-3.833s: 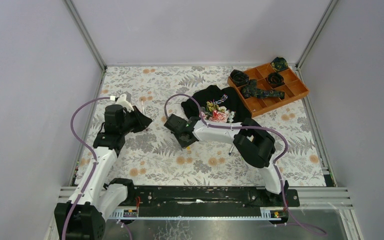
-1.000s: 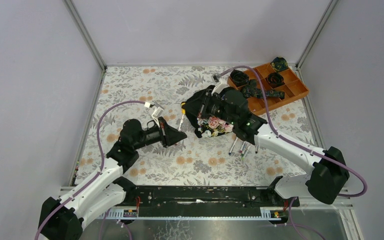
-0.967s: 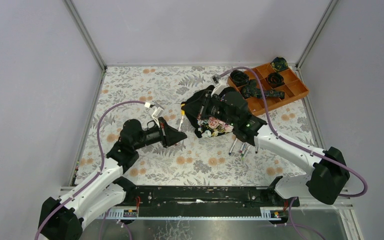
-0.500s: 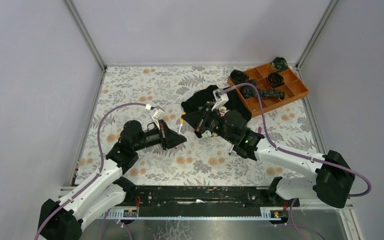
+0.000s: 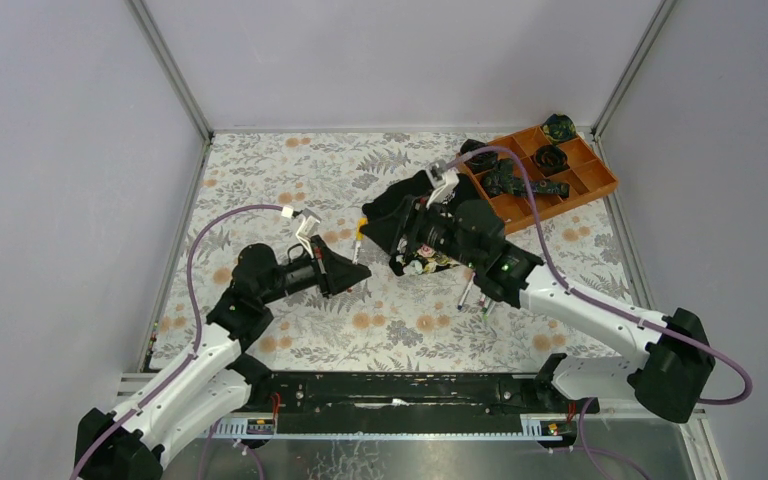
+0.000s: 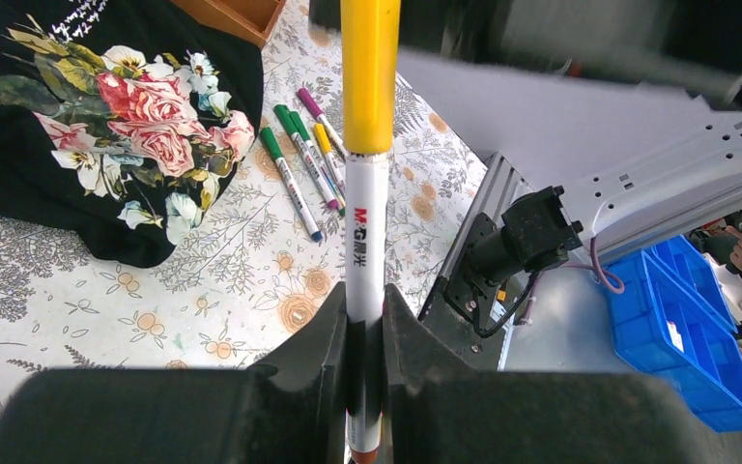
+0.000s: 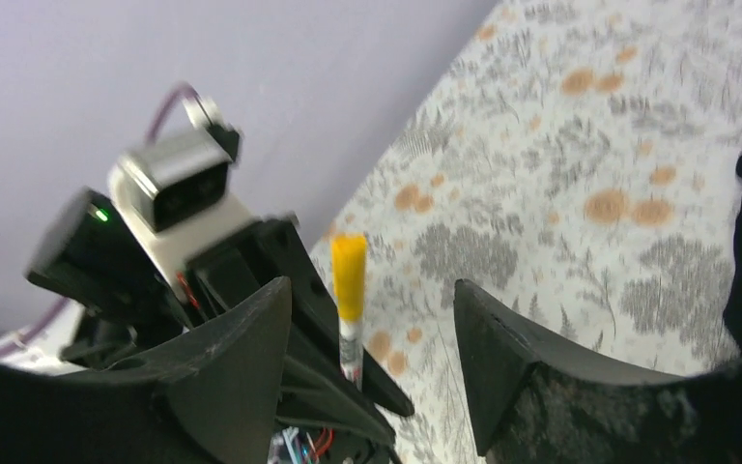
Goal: Insert the pens into the pen caps
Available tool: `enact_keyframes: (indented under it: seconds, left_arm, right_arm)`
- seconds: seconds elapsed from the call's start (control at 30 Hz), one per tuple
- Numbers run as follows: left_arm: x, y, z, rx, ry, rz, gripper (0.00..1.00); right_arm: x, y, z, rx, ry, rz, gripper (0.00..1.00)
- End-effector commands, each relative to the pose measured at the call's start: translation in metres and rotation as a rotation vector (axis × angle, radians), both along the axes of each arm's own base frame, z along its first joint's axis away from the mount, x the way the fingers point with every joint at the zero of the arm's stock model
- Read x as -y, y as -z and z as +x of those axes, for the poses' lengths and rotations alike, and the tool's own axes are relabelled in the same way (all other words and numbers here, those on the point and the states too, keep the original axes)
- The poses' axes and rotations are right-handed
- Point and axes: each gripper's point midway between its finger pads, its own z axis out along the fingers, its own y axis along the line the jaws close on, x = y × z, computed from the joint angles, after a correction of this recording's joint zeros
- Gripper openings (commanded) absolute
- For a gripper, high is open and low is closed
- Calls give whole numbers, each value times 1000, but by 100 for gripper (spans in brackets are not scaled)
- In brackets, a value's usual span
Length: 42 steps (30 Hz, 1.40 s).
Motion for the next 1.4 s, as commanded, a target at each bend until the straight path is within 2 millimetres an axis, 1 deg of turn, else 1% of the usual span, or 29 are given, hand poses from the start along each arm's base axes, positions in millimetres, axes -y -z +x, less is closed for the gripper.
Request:
enact_keyframes:
  seconds: [0.0,0.1,0.17,0.2,0.27,0.33,0.37,0.43,0.47,0.57,0.6,0.7,0.83,0.93,1.0,1.17,1.27,1.37]
  left_arm:
    - [0,-20,-2,72,11,-41,0]
    - [0,-23,-2,79,11,-43,0]
    - [0,-25,-3,82,13,-44,0]
    - [0,-25,-3,83,15,-44,0]
    - [0,-26,-4,85,18,-45,0]
    - [0,-27,-4,83,18,-46,0]
    - [0,-27,-4,83,19,-47,0]
    - [0,-29,-3,84,17,-49,0]
    - [0,-29,-4,83,18,-53,0]
    - [1,-37,-3,94,18,-79,0]
    - [2,-41,-2,96,17,-92,0]
    - [4,-53,1,98,11,-126,0]
    - [5,-78,5,136,3,-166,0]
    - [6,-93,8,163,1,-182,0]
    - [6,-99,10,177,-5,-185,0]
    - [2,-109,17,193,-18,-206,0]
    - [-1,-113,18,199,-18,-219,0]
    - [-5,-113,22,201,-30,-222,0]
  right_arm:
    - [-4,-55,8,111,-70,75,67]
    - [-10,-62,12,111,-110,79,66]
    - [-16,-61,12,106,-140,73,64]
    - [-19,-59,11,100,-159,67,63]
    - [-25,-55,10,88,-192,62,57]
    - [-29,-52,5,76,-230,67,48]
    - [-30,-49,3,68,-243,68,41]
    - [-30,-46,0,59,-260,73,23]
    - [-31,-43,-2,51,-266,72,17]
    - [-30,-31,-9,22,-294,60,3]
    - [-30,-25,-11,8,-300,53,0]
    - [-28,-4,-19,-42,-320,38,0]
    - [-26,26,-39,-105,-361,-4,0]
    - [-27,50,-60,-160,-397,-43,0]
    - [-30,65,-79,-202,-437,-65,0]
    - [-32,101,-120,-310,-517,-115,0]
    - [-28,112,-132,-340,-536,-132,0]
    - [-24,113,-134,-337,-533,-153,0]
